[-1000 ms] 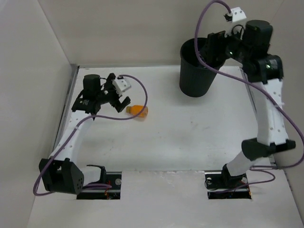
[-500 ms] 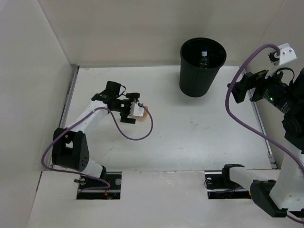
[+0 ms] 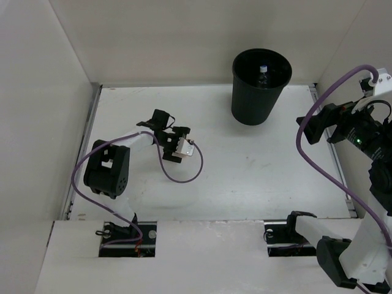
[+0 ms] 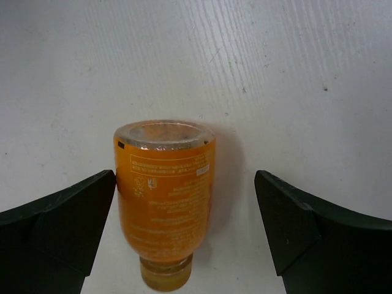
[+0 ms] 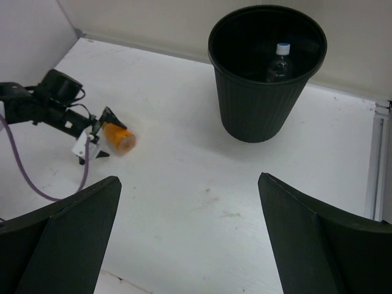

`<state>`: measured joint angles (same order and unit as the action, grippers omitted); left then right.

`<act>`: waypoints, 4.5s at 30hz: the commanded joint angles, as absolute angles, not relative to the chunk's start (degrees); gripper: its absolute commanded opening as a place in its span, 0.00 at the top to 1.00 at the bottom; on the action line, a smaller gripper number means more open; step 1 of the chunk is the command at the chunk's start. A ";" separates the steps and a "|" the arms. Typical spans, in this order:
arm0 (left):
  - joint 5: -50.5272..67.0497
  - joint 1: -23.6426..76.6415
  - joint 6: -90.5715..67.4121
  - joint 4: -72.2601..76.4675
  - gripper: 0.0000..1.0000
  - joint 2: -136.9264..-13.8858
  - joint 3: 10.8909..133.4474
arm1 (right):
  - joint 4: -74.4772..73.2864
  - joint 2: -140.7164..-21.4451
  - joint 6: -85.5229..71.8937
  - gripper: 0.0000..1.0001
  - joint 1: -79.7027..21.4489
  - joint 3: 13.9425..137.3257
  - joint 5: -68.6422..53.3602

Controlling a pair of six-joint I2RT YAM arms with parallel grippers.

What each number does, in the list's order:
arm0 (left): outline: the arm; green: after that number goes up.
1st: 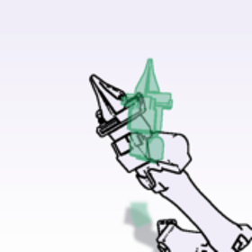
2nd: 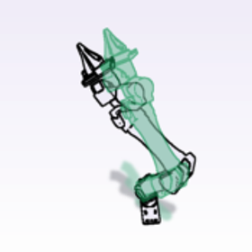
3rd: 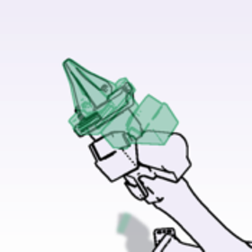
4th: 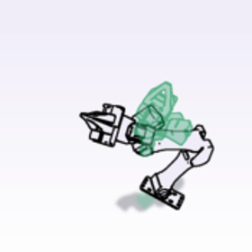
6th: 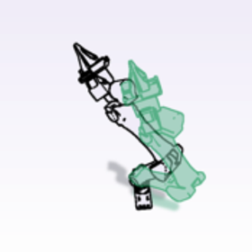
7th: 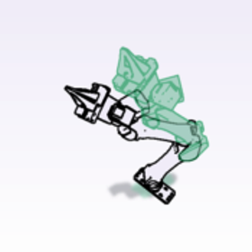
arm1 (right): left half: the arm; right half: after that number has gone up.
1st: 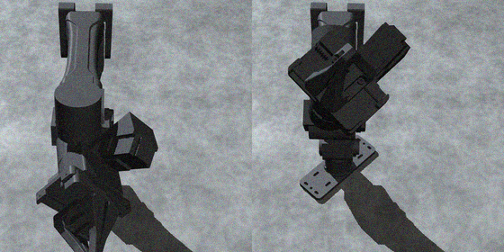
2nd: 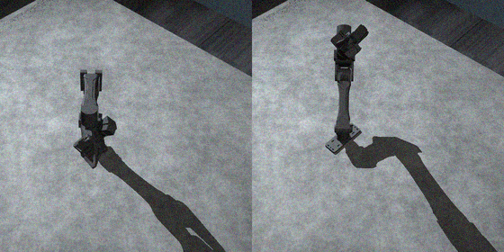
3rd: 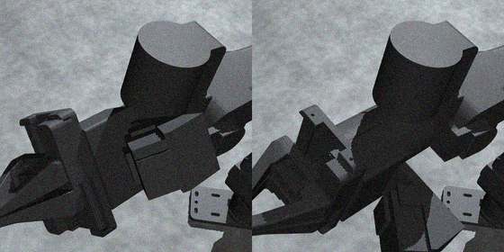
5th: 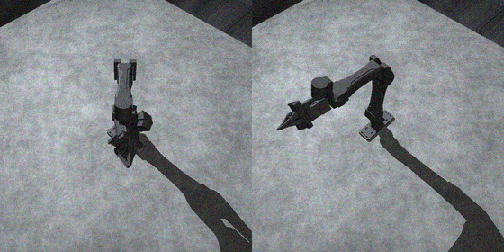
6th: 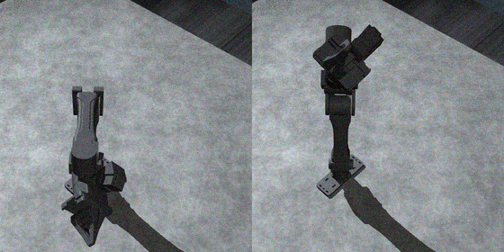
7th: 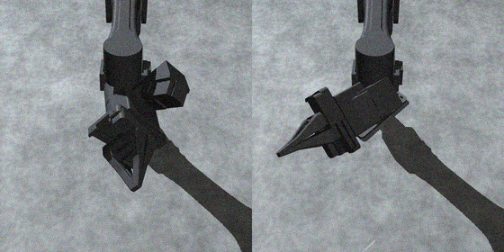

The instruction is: Put the plastic bottles in the bin

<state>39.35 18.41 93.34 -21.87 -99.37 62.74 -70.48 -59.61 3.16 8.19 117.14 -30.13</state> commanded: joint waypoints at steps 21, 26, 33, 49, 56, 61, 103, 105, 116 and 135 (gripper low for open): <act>42.44 22.91 22.34 -13.29 0.90 -89.66 88.74 | -57.94 -60.12 0.88 0.00 4.01 95.56 -49.02; 43.69 12.98 -32.84 10.05 0.89 -86.75 92.72 | -53.35 -62.75 1.23 0.00 2.24 95.88 -58.78; 40.52 18.03 -60.20 18.98 0.86 -91.31 100.63 | -51.33 -73.02 -4.04 0.00 -0.30 111.60 -65.29; 39.29 37.92 -64.69 22.32 0.86 -99.49 120.14 | -49.83 -79.98 -4.75 0.00 -4.88 120.15 -67.15; 38.41 41.61 -64.51 23.47 0.87 -100.90 119.88 | -48.52 -82.26 -5.80 0.00 -5.32 124.97 -67.50; 37.80 44.07 -64.51 23.91 0.87 -103.00 121.90 | -48.17 -83.32 -6.24 0.00 -6.19 127.26 -67.50; 39.64 -21.06 -5.54 2.65 0.00 -58.81 63.81 | -34.98 -117.77 -3.34 0.59 -7.69 141.50 7.73; 39.11 -20.00 -5.36 0.62 0.00 -57.66 63.89 | -34.81 -118.30 -3.34 0.07 -7.69 142.20 6.77; 35.95 -17.54 -3.43 -4.13 0.00 -56.43 65.48 | -39.46 -116.99 -3.87 0.00 -7.69 142.65 2.64; 32.52 -13.67 7.38 -15.91 0.00 -56.34 66.62 | -47.29 -87.73 -3.86 0.00 -4.17 112.88 2.72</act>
